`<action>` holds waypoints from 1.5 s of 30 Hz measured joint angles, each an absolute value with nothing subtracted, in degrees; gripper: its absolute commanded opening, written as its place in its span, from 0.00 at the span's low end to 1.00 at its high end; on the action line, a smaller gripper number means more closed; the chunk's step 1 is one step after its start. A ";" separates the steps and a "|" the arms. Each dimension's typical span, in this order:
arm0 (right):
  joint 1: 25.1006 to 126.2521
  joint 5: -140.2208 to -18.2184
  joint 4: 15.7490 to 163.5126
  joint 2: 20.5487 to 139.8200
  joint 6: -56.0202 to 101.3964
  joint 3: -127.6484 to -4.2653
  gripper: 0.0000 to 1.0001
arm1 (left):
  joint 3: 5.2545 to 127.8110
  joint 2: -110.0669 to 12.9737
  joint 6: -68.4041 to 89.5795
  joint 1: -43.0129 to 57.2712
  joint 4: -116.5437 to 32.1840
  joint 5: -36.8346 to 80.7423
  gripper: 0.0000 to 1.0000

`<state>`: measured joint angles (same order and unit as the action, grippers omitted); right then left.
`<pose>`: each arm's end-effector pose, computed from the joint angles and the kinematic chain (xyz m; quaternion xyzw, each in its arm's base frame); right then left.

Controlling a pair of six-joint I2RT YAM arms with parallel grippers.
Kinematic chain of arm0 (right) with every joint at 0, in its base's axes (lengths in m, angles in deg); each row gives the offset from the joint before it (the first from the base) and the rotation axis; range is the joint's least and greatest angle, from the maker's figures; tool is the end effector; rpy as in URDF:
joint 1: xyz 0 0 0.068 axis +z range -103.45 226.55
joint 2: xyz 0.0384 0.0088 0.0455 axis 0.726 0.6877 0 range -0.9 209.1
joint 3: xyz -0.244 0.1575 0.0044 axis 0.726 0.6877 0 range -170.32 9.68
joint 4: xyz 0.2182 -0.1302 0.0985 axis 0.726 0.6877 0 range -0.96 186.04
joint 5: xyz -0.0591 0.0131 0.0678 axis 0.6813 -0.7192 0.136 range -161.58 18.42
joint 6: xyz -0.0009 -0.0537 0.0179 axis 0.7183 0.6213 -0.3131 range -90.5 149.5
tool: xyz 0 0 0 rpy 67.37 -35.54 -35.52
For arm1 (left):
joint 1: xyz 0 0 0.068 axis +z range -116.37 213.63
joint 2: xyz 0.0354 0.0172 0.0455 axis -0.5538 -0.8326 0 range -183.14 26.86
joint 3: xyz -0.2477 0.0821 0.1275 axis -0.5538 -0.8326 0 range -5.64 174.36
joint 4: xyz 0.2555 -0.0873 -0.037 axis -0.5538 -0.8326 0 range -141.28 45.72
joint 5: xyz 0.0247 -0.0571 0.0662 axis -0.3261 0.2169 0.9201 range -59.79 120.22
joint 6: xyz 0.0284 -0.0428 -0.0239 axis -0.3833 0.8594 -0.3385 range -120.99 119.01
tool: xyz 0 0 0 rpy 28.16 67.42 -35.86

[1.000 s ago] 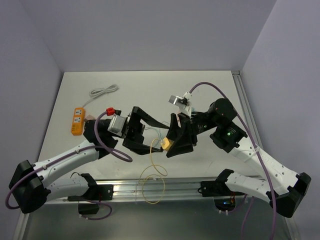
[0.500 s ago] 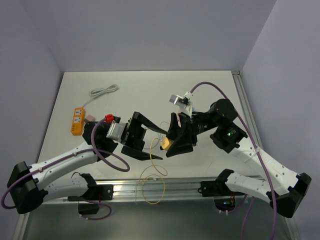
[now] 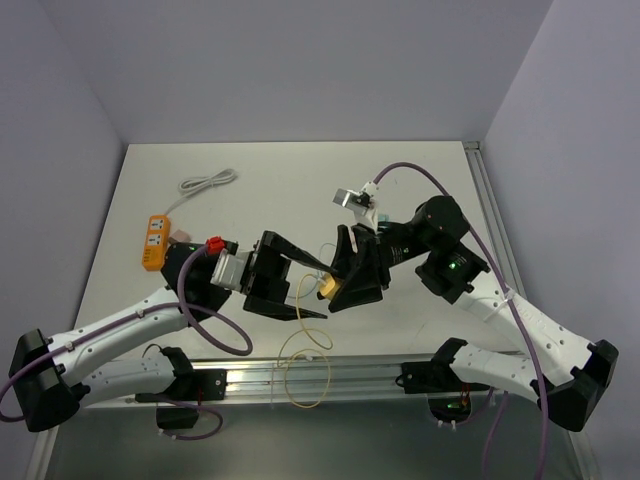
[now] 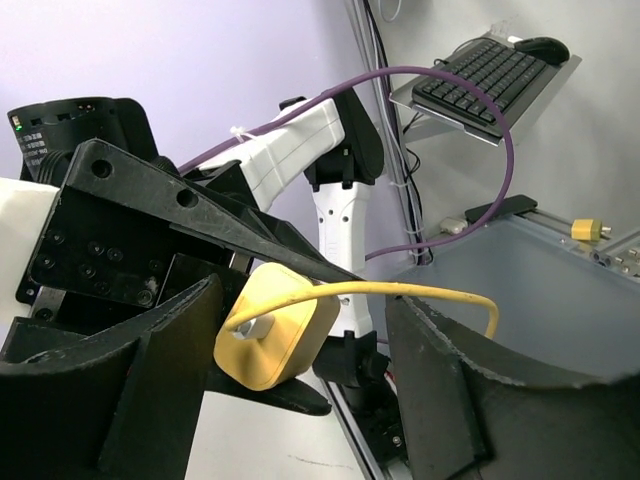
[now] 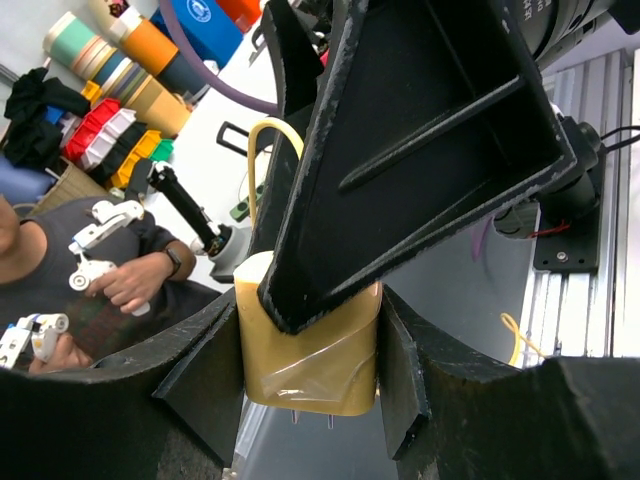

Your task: Insert the plug

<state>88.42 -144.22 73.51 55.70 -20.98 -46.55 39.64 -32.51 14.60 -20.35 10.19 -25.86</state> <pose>0.1271 0.1648 0.4299 -0.4323 0.5236 0.7109 0.1834 0.0988 -0.1916 0.4142 0.5247 0.2095 -0.6191 0.5455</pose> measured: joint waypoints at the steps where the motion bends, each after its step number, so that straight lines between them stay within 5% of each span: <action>1: 88.42 -144.22 73.44 55.72 -21.04 -46.55 0.00 | 39.86 -32.54 14.21 -20.57 9.60 -25.88 0.72; 7: 88.94 -144.05 73.03 55.99 -21.68 -46.55 0.00 | 41.48 -33.98 11.83 -21.24 5.28 -27.21 0.62; 12: 89.16 -145.23 73.22 56.07 -22.57 -46.55 0.00 | 43.99 -35.03 9.01 -21.29 1.04 -28.37 0.38; 17: 89.16 -146.03 73.68 56.10 -22.48 -46.57 0.09 | 45.83 -34.94 6.95 -21.33 -4.06 -29.53 0.01; 24: 89.16 -144.81 78.16 55.70 -19.73 -46.57 0.38 | 46.15 -32.56 5.34 -21.59 -12.25 -26.71 0.01; 29: 89.20 -141.97 80.15 55.09 -18.40 -46.59 0.51 | 44.91 -29.35 5.18 -22.16 -16.47 -20.53 0.01; 32: 89.40 -140.33 80.85 55.09 -17.35 -46.59 0.70 | 43.86 -27.47 5.84 -22.29 -18.15 -16.74 0.01; 35: 89.36 -138.62 82.36 54.59 -15.31 -46.59 0.78 | 43.62 -25.67 7.39 -22.27 -20.93 -12.53 0.01; 36: 89.31 -137.97 83.39 54.28 -14.29 -46.59 0.89 | 43.62 -25.15 7.81 -22.25 -21.83 -11.26 0.01; 45: 88.66 -127.54 100.52 52.45 -2.40 -49.52 1.00 | 47.44 -23.88 9.71 -22.27 -35.07 -4.75 0.01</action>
<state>88.66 -127.54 100.52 52.45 -2.40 -49.52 47.44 -23.88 9.71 -22.27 -35.07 -4.75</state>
